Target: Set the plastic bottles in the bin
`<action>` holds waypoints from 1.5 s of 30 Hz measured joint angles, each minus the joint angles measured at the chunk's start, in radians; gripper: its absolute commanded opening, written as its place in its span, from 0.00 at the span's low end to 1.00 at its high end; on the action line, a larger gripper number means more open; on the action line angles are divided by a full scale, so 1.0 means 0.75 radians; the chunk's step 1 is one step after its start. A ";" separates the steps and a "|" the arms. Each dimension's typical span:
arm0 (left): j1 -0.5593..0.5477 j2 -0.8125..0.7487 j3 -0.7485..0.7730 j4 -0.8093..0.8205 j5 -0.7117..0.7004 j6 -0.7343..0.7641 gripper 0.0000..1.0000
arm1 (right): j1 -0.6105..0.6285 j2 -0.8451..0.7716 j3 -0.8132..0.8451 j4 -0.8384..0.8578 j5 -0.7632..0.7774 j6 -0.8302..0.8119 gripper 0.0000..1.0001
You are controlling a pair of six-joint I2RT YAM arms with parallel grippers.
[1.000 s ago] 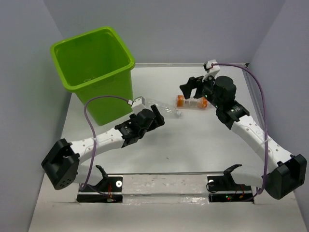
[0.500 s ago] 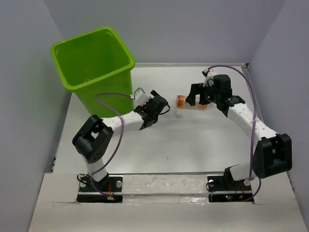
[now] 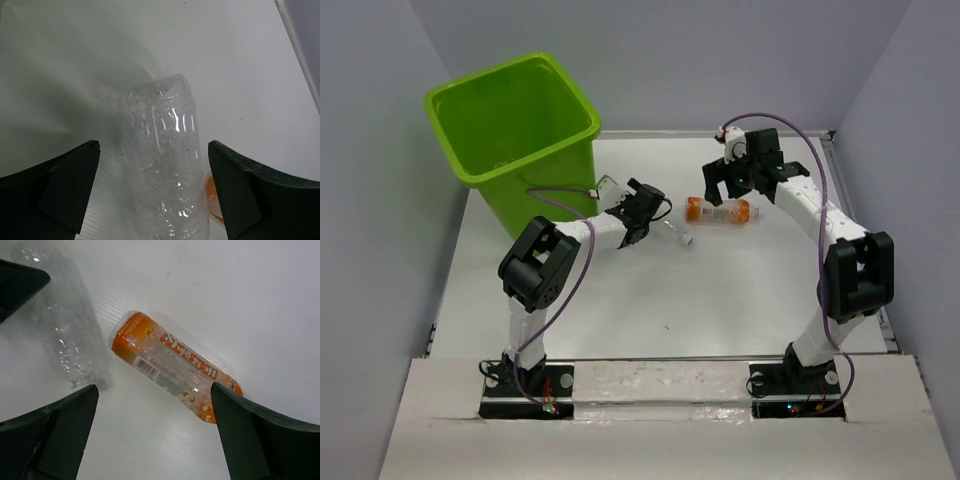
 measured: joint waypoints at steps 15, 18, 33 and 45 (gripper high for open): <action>0.029 0.134 0.093 0.041 0.122 0.146 0.77 | 0.000 0.562 0.448 -0.401 0.007 -0.384 0.96; 0.031 0.134 0.092 0.060 0.140 0.184 0.66 | 0.000 0.623 0.450 -0.443 -0.040 -0.397 0.90; -0.229 -0.329 -0.307 0.054 0.098 0.392 0.44 | 0.001 0.135 -0.025 -0.187 -0.110 -0.087 0.36; -0.305 -1.014 0.201 -0.004 -0.180 1.005 0.41 | 0.042 -0.568 -0.527 0.327 -0.231 0.424 0.33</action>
